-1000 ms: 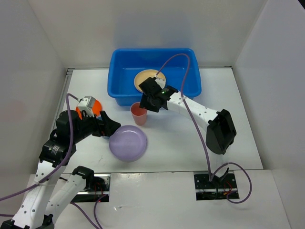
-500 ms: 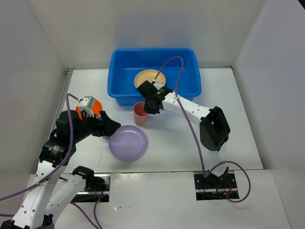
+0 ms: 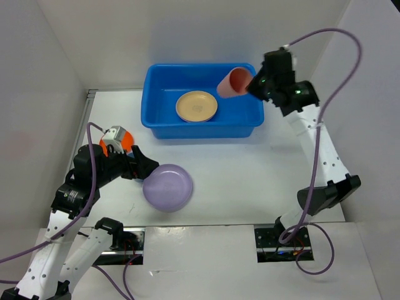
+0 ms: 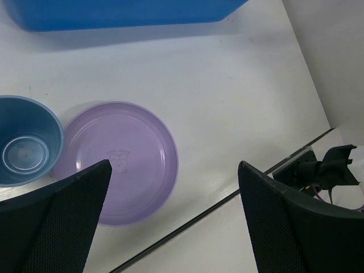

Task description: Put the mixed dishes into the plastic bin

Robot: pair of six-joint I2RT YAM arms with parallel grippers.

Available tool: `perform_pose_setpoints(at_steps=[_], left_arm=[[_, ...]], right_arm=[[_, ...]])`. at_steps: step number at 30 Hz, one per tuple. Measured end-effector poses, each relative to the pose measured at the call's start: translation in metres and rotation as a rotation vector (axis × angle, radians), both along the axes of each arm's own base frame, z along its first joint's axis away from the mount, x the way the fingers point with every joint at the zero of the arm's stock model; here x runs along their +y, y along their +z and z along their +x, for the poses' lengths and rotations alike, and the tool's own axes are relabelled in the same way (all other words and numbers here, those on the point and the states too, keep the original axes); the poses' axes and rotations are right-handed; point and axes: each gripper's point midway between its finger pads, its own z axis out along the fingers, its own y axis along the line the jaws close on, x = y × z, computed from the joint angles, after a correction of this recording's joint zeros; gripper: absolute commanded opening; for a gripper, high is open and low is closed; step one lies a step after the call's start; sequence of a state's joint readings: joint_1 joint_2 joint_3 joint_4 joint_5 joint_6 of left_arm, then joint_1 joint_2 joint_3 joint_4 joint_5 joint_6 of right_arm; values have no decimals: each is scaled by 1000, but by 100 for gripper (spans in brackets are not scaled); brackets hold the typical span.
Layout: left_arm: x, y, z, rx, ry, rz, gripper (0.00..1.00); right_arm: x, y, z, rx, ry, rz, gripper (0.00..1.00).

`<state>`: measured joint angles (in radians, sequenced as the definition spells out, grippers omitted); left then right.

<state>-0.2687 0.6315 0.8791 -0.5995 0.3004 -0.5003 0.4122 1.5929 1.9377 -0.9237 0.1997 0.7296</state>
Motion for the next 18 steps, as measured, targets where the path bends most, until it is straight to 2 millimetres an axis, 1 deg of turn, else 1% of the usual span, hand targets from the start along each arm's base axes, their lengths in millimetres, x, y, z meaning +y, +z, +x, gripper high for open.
perform_pose_setpoints(at_steps=[1,2,3,5,6,7,9,11,13,15,17,18], left_arm=[[0,0,0,0,0,0,98],[0,0,0,0,-1,0,98],[0,0,0,0,-1,-1,98],[0,0,0,1,-1,0,98],[0,0,0,0,-1,-1,98],[0,0,0,0,-1,-1,98],[0,0,0,0,0,-1,98],[0,1,-1,-5,0,-2,98],[0,2,-2,-7,0,-2,98],[1,2,-2,-10,0,-3,98],[1,2,-2,-10,0,-3,98],[1,2,-2,-10,0,-3,98]], right_arm=[[-25,15,8,-37,-59,2,0],[-43,26,13,-65,-100,2,0],[-52,33,17,-81,-118,0,0],[-57,36,29,-91,-128,-8,0],[-55,33,37,-85,-124,-13,0],[-53,26,47,-69,-121,-20,0],[-47,1,67,-20,-116,-43,0],[-43,-39,86,64,-114,-81,0],[-44,-80,99,156,-120,-129,0],[-45,-120,104,245,-122,-174,0],[-48,-149,103,317,-126,-212,0],[-49,-158,102,340,-125,-227,0]])
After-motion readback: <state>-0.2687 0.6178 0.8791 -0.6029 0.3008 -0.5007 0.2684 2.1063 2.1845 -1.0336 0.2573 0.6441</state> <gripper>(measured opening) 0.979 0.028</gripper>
